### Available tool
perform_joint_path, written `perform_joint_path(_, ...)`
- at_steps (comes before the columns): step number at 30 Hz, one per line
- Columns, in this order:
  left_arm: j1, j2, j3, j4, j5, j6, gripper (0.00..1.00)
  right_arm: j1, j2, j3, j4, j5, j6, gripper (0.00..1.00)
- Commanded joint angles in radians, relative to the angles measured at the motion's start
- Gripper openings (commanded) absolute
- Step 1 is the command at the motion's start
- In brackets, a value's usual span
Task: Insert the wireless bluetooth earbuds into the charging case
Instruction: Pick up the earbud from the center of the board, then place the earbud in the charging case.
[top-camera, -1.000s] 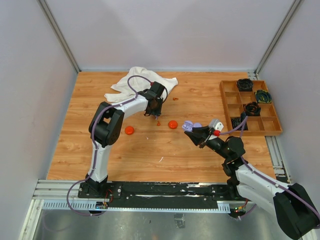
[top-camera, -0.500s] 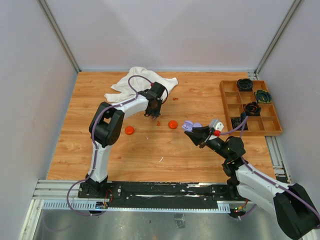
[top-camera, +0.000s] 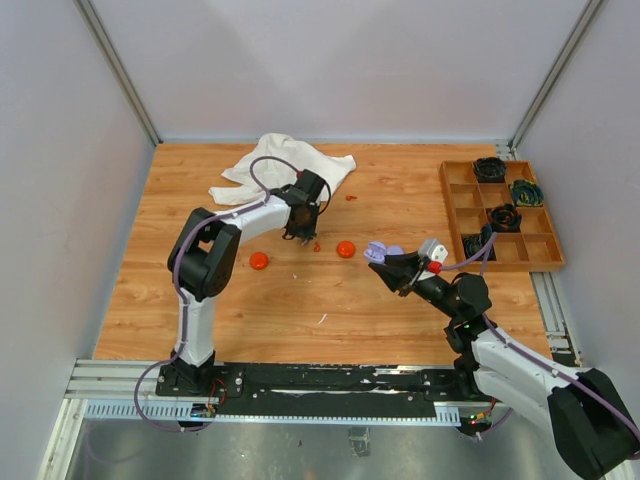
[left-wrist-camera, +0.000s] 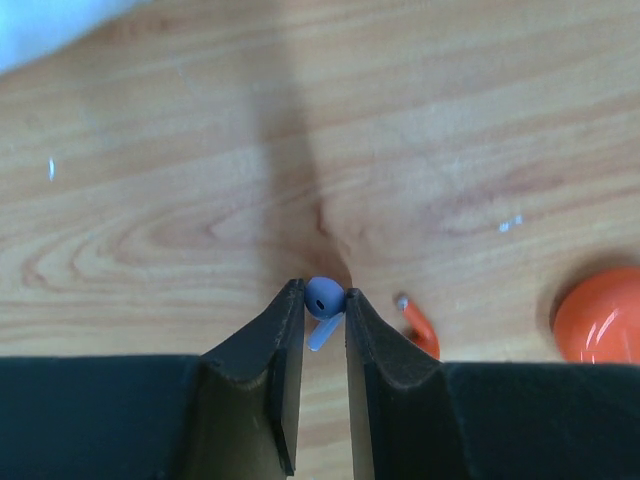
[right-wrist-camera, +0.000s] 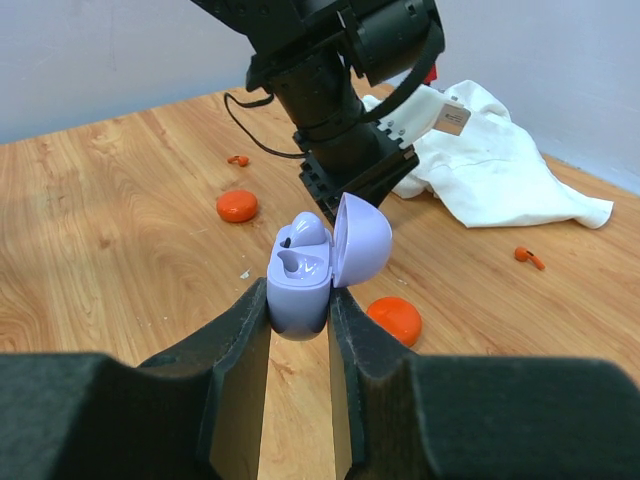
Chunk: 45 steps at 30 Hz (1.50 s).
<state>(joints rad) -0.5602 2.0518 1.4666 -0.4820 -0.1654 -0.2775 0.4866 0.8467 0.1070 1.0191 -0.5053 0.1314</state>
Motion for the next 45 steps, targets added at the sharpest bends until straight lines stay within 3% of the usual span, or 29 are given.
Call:
perform_joint_path(1,-0.006,-0.133,-0.093,0.086,0.040,-0.024,0.22,-0.029,0.001,0.021,0.032,-0.028,0.006,0.03)
perform_joint_path(14,-0.071,-0.483,-0.331,0.322,0.059,-0.121,0.20,-0.029,0.035,0.050,0.061,-0.071,0.009,0.04)
perform_joint_path(27,-0.277,-0.782,-0.545,0.622,-0.027,-0.247,0.20,-0.026,0.091,0.063,0.131,-0.094,0.013,0.05)
perform_joint_path(45,-0.457,-0.909,-0.733,1.018,-0.056,-0.232,0.20,-0.026,0.250,0.084,0.435,-0.120,0.125,0.05)
